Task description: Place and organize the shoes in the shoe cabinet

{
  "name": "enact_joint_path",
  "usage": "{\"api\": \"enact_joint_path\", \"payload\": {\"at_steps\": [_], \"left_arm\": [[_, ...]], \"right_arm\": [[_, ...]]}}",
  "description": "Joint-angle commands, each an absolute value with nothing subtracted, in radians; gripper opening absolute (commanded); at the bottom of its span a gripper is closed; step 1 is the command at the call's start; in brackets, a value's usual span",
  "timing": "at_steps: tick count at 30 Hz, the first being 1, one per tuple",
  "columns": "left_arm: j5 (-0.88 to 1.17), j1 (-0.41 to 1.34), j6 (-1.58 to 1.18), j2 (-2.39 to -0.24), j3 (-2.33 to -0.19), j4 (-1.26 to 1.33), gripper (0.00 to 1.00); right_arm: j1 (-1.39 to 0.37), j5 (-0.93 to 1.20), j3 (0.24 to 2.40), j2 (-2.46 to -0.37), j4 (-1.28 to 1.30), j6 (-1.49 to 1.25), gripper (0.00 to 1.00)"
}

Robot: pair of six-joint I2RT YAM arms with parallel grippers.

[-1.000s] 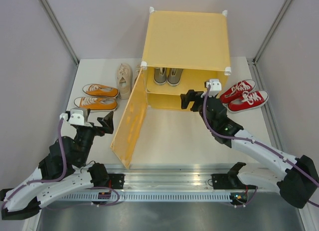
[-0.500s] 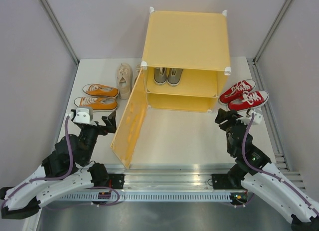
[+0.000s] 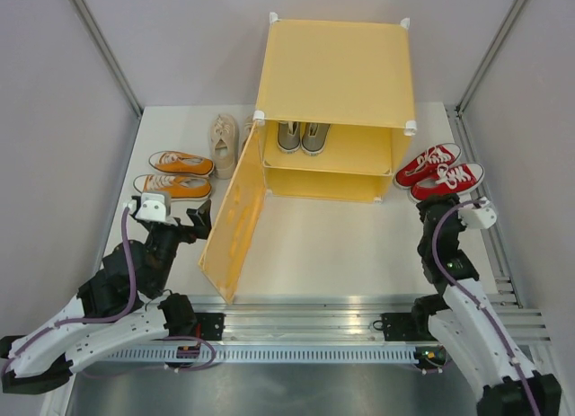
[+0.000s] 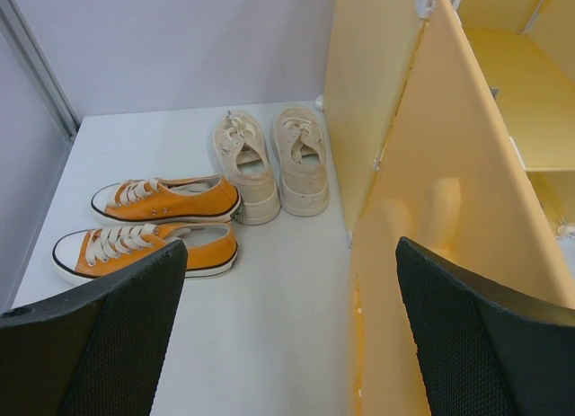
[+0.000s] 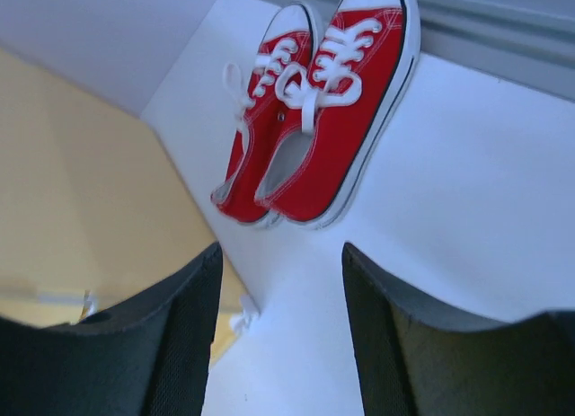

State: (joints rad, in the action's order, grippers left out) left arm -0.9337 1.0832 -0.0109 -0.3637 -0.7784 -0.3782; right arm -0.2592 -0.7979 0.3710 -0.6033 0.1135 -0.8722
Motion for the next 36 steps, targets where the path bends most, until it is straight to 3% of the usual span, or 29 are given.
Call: {"api": "enact_joint_path", "payload": {"at_steps": [1,2,4,10,36], "left_arm": [[-0.922,1.077,-0.003,-0.353,-0.784,-0.348,1.00],[-0.920,1.077,-0.003,-0.344,-0.785,-0.348,1.00],[-0.913,1.077,-0.006,-0.334,-0.785,-0.348,1.00],[-0.894,1.077,-0.011,-0.324,-0.790,-0.351,1.00],[-0.877,1.075,-0.014,-0.327,-0.796,-0.359,1.00]], "right_arm": [[0.002,-0.352,0.445,-0.793,-0.078,-0.882,0.61],[0.082,-0.134,0.510,-0.857,-0.089,-0.884,0.61],[0.225,0.022,0.584,-1.036,-0.089,-0.893,0.59],[0.272,0.241,0.822,-1.328,-0.057,-0.836,0.57],[0.222,0.101,0.982,-1.657,0.009,-0.764,0.56]]}}
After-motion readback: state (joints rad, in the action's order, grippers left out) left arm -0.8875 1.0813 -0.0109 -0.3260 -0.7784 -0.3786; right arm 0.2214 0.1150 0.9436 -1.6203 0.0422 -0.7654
